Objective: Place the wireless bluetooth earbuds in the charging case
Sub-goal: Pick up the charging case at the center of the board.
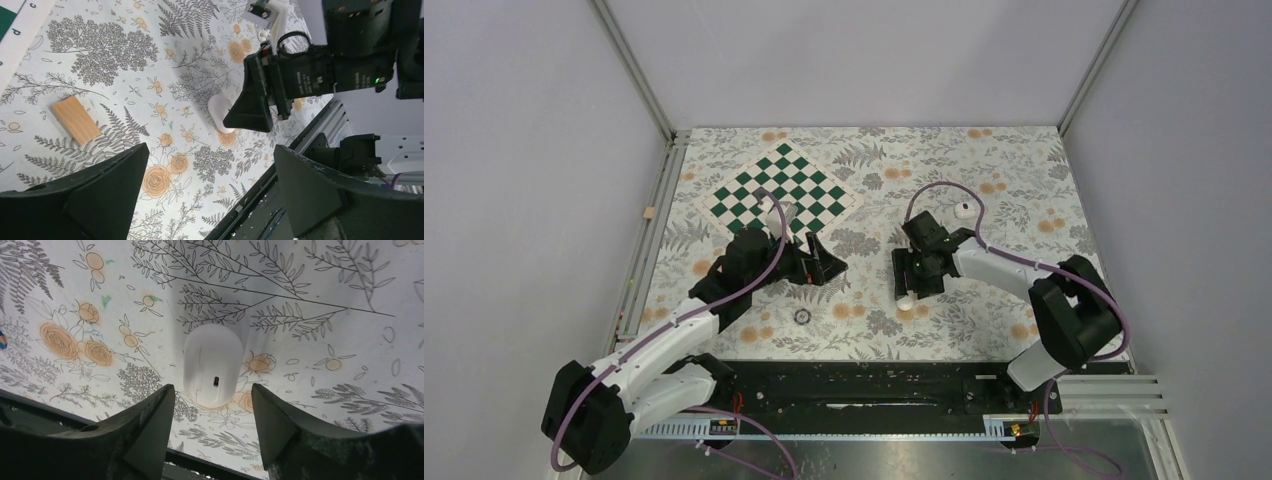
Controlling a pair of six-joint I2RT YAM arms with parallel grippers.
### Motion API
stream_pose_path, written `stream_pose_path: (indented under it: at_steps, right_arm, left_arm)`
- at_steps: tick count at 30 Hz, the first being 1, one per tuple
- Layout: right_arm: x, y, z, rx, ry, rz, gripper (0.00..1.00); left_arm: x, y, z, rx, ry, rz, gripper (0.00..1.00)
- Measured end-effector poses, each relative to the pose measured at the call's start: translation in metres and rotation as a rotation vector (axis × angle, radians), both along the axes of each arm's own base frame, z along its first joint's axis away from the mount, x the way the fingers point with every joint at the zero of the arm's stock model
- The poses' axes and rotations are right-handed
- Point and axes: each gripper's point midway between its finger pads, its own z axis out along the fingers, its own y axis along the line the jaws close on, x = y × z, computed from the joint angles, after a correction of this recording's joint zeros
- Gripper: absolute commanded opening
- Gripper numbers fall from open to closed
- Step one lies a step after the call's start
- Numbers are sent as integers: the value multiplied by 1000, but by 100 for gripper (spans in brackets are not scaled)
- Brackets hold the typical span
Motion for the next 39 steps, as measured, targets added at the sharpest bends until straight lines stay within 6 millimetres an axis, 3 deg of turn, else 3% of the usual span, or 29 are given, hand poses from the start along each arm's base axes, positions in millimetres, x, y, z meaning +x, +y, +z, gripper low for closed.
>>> stream_pose_path:
  at_steps: [5, 8, 13, 16, 21, 24, 29, 39]
  right_arm:
    - [-8, 8, -20, -44, 36, 10, 54]
    - [-4, 15, -19, -41, 23, 9, 43]
    - [-3, 15, -16, -38, 15, 2, 38]
    - [0, 18, -1, -4, -23, 7, 38]
    - [4, 33, 49, 142, -137, 39, 35]
    - [3, 42, 67, 214, -166, 64, 35]
    - [-3, 50, 74, 266, -153, 97, 34]
    - [-6, 56, 81, 311, -148, 121, 34]
  left_arm:
    - [3, -3, -8, -33, 52, 25, 99]
    - [3, -6, -17, -36, 107, 34, 99]
    - [2, -9, -30, -32, 171, 39, 99]
    - [3, -12, -31, -48, 192, 38, 98]
    - [4, -25, -39, -120, 271, 26, 94]
    - [3, -33, -47, -171, 337, 22, 92]
    - [5, -48, -47, -257, 411, 10, 89]
    - [-3, -74, -48, -314, 490, -39, 70]
